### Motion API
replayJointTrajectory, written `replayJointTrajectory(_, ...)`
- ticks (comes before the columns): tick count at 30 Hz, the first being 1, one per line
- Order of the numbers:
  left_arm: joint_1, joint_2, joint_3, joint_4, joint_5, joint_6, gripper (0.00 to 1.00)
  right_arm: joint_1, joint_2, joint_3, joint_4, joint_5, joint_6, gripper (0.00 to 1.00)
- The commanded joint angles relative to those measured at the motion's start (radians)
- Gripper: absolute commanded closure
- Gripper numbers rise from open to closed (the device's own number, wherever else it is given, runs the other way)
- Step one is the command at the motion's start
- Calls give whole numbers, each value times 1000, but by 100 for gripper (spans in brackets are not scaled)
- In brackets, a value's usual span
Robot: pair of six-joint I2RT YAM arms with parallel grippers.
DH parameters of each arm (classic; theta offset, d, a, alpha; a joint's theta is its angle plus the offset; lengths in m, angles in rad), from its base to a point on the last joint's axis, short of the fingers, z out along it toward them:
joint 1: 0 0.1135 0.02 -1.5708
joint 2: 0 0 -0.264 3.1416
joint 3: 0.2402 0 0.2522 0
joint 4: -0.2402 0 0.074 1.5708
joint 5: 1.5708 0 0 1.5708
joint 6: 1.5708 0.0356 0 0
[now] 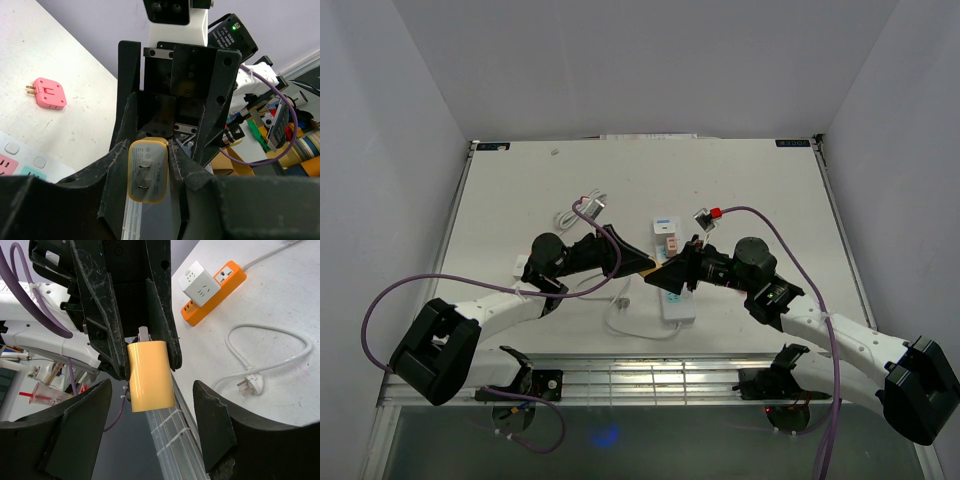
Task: Insert the plug
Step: Adjust the plug.
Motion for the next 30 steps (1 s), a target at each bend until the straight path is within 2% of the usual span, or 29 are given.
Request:
replayJointTrajectory(1,-4,-28,17,6,1,12,100,-1,-8,44,43,10,-10,28)
replayJointTrajectory(8,-4,-26,9,20,0,1,100,-1,-11,42,50,17,-10,31)
replayJointTrajectory(23,-4,-17,-3,55,3,-25,100,-1,-2,39,73,27,-7,25)
replayJointTrajectory(26,-4,-17,-5,56,3,-25,100,-1,-6,36,84,24,-4,39)
replayJointTrajectory(30,-4,-16,-10,61,0,-28,100,-1,-5,36,98,20,2,40)
